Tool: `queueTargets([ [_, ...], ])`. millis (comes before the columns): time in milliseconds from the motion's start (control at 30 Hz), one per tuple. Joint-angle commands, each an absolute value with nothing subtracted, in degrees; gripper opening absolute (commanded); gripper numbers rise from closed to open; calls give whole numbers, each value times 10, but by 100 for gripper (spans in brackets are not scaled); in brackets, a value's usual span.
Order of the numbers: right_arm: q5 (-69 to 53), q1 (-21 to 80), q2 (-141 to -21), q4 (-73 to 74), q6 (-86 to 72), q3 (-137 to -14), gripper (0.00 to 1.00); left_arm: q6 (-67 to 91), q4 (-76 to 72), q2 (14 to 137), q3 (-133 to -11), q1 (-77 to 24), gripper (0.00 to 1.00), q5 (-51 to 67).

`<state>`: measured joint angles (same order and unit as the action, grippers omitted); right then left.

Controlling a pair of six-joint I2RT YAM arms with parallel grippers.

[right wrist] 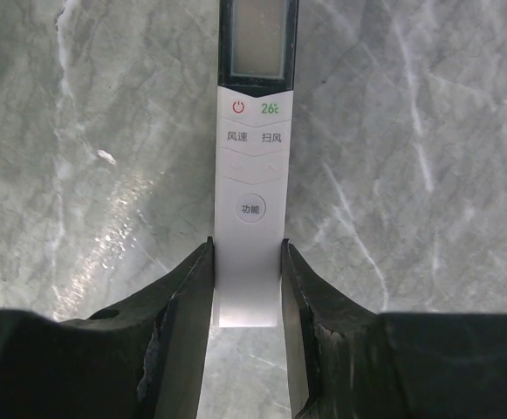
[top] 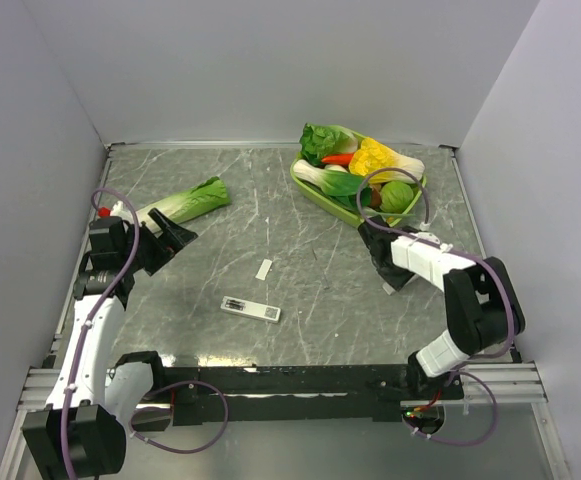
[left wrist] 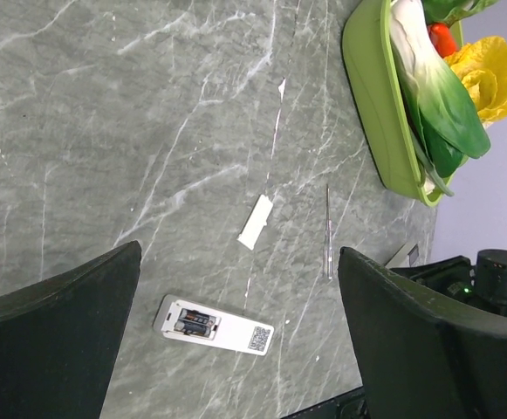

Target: Unload the batteries from the remote control

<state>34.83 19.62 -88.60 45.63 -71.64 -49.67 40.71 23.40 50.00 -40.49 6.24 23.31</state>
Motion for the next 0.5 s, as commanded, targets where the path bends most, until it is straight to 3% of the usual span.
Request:
queueTargets([
  [0, 402, 218, -808, 502, -709, -499, 8, 389, 214, 486, -404, 65, 100, 251],
  [67, 419, 235, -783, 517, -697, -501, 0, 391, 207, 476, -397, 65, 99, 258],
  [300, 448, 307, -689, 511, -634, -513, 0, 378, 175, 464, -388, 65, 96, 313],
  [467, 397, 376, -656, 428, -465, -546, 0, 386, 114, 439, -371, 56, 92, 410],
])
